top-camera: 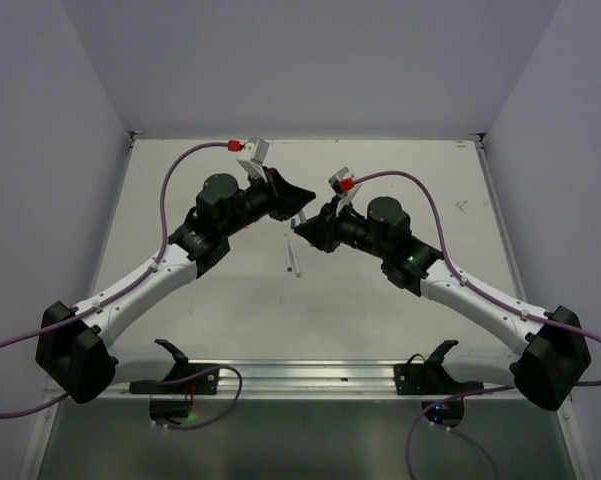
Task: Open the pen caps
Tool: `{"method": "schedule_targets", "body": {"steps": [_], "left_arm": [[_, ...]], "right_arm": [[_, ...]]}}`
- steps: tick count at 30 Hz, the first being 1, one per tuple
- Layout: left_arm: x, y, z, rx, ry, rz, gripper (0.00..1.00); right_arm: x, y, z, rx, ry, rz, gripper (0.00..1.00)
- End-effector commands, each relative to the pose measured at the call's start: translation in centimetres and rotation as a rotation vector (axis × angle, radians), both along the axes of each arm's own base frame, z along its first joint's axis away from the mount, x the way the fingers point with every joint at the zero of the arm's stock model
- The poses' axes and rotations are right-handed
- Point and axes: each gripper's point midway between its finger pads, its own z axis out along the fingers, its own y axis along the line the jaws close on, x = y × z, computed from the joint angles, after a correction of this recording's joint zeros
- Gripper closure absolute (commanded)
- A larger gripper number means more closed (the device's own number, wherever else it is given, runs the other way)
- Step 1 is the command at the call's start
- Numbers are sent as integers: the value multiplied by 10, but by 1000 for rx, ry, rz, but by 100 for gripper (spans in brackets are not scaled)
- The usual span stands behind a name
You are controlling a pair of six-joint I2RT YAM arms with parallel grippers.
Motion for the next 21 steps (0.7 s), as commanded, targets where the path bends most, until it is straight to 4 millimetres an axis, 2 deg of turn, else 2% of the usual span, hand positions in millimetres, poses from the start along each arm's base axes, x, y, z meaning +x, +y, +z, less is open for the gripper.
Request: {"method": "schedule_targets", "body": {"steps": [1,3,7,11,17,21], "left_arm": [[7,11,42,-61,-128,66,100],[11,15,48,-64,-147,92,100],[18,24,74,-121,-200,115,100],[27,38,109,-173,-283,173,100],[35,62,147,-257,-356,270,100],[38,83,163,-307,-393,375,100]], "right_arm": [[-13,-7,-28,-62,56,15,100],[-17,-10,-39,-80,72,21,100],[-28,-16,-60,-110,102,42,100],[-40,-24,-87,-147,129,62,100],[-49,-34,-114,-183,146,64,100],[-51,-36,-123,-188,152,65,100]]}}
